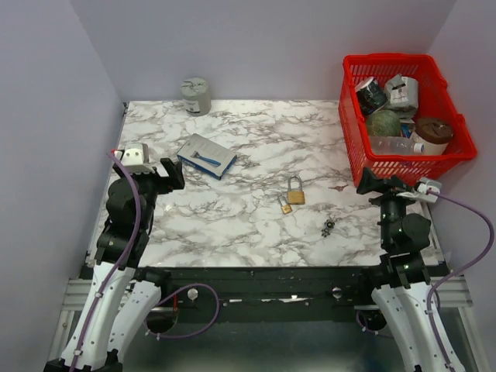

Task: Unlock with the key

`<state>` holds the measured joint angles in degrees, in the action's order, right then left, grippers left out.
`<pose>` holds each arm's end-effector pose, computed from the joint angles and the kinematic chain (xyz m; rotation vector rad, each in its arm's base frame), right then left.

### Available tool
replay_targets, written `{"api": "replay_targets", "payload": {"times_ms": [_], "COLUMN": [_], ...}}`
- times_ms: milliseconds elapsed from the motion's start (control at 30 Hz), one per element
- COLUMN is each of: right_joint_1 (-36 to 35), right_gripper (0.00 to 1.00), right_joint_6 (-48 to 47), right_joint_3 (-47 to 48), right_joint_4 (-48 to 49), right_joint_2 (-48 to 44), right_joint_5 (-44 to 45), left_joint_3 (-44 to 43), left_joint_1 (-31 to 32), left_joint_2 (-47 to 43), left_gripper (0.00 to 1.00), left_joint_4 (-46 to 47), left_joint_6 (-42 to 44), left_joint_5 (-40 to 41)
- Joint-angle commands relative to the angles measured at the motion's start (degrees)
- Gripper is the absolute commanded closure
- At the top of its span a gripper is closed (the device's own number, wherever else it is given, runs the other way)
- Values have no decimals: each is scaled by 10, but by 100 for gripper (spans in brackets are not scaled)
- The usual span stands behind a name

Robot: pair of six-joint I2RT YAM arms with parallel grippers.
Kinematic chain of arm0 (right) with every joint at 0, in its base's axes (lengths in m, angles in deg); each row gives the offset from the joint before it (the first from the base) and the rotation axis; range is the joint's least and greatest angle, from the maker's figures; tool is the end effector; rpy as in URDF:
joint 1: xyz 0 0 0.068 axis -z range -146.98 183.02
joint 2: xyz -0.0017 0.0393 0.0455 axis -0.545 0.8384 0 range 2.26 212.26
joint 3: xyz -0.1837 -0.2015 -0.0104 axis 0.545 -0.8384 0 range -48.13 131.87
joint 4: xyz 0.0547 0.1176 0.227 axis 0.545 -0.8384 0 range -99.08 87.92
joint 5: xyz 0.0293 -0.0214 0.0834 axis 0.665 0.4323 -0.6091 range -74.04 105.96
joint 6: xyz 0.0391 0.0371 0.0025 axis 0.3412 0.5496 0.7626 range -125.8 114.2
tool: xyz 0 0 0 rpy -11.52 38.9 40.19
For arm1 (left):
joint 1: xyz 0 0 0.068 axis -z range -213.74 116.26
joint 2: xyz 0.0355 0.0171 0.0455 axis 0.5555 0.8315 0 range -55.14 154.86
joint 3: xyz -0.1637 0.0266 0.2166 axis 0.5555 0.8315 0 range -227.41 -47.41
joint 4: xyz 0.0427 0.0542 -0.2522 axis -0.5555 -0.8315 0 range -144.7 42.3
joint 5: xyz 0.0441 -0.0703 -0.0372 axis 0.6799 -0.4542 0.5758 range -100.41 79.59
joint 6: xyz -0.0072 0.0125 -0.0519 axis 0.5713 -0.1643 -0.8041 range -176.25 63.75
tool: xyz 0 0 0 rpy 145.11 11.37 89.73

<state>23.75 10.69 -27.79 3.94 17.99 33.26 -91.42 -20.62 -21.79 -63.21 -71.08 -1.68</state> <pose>0.1116 0.0074 0.2846 0.3376 1.3542 0.1652 0.1356 -0.0261 0.3538 -0.1408 1.6540 -0.2450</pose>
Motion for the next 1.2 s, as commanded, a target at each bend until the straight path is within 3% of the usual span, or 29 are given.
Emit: {"api": "replay_targets", "payload": {"times_ms": [0,233,333,467,600,800,1033,1167], "right_joint_1": [-1,0,0,0,-3,-35,-187,-191], "right_gripper": [0,0,8,14,20,22,21,18], "right_joint_6": [-13,-30,-39,-37,-30,-16,61,133], "right_joint_3": [76,159,196,244,257,251,200,133], "right_joint_4": [-81,-176,-235,-301,-325,-375,-378,-329], "right_joint_2": [28,64,93,122,139,154,224,271], "right_joint_5": [-24,-91,-125,-171,-215,-196,-80,-128], "left_joint_3": [11,12,-3,-48,-103,-92,-63,-60], "left_joint_1": [-3,-3,1,31,108,131,133,134], "left_joint_2": [-8,1,16,69,132,183,190,192], "left_gripper": [1,1,3,8,9,8,5,5], "left_joint_4": [16,27,37,31,24,40,48,46], "left_joint_6": [-13,-13,-13,-26,-15,-9,-10,-12], "left_joint_5": [-17,-1,-6,-14,0,-21,-13,-14]}}
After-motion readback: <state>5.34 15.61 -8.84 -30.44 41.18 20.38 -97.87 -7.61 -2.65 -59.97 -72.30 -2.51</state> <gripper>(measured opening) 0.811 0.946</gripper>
